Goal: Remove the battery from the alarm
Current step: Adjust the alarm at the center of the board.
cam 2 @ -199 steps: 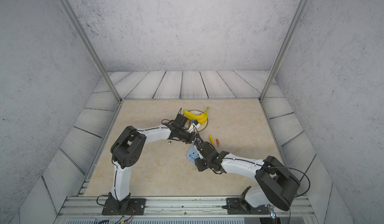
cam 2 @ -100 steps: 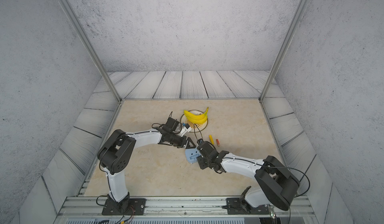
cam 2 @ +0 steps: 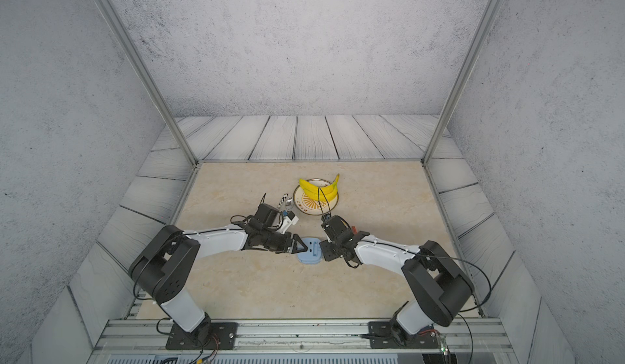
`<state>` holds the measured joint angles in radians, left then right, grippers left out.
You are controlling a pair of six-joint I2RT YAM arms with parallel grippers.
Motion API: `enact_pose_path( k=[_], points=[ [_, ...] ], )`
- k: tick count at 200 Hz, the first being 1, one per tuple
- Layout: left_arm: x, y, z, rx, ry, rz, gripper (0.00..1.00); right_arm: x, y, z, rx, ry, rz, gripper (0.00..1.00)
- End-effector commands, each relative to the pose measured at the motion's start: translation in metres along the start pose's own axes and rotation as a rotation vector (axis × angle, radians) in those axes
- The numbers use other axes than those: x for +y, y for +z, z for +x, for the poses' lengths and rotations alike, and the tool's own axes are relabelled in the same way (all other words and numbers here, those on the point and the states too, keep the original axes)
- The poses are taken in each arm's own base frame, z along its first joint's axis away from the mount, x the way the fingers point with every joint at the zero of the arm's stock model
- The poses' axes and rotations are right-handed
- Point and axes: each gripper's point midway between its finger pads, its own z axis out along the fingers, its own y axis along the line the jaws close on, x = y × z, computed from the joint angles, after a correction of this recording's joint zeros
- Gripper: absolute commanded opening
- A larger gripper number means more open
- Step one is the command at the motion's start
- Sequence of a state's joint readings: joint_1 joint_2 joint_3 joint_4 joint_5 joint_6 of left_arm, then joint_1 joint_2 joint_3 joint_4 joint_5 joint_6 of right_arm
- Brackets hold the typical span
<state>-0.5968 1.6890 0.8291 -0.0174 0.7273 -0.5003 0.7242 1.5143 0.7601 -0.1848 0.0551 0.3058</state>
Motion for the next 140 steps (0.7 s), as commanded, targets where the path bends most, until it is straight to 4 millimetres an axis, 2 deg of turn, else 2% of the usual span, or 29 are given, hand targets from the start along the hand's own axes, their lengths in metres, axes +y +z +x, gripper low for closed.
enact_pose_path(
  k=[1, 62, 104, 140],
  points=[
    [-0.010, -0.004, -0.001, -0.025, 0.003, 0.017, 0.70, 0.009, -0.008, -0.011, -0.022, -0.005, -0.064, 0.60],
    [-0.008, -0.030, -0.007, -0.109, -0.011, -0.036, 0.74, -0.017, -0.024, -0.001, 0.091, 0.104, -0.183, 0.60],
    [0.001, -0.044, 0.000, -0.142, -0.031, -0.080, 0.74, -0.036, -0.016, 0.009, 0.155, 0.196, -0.177, 0.54],
    [0.006, -0.044, 0.007, -0.131, -0.043, -0.087, 0.74, -0.037, -0.002, 0.010, 0.200, 0.230, -0.215, 0.44]
  ],
)
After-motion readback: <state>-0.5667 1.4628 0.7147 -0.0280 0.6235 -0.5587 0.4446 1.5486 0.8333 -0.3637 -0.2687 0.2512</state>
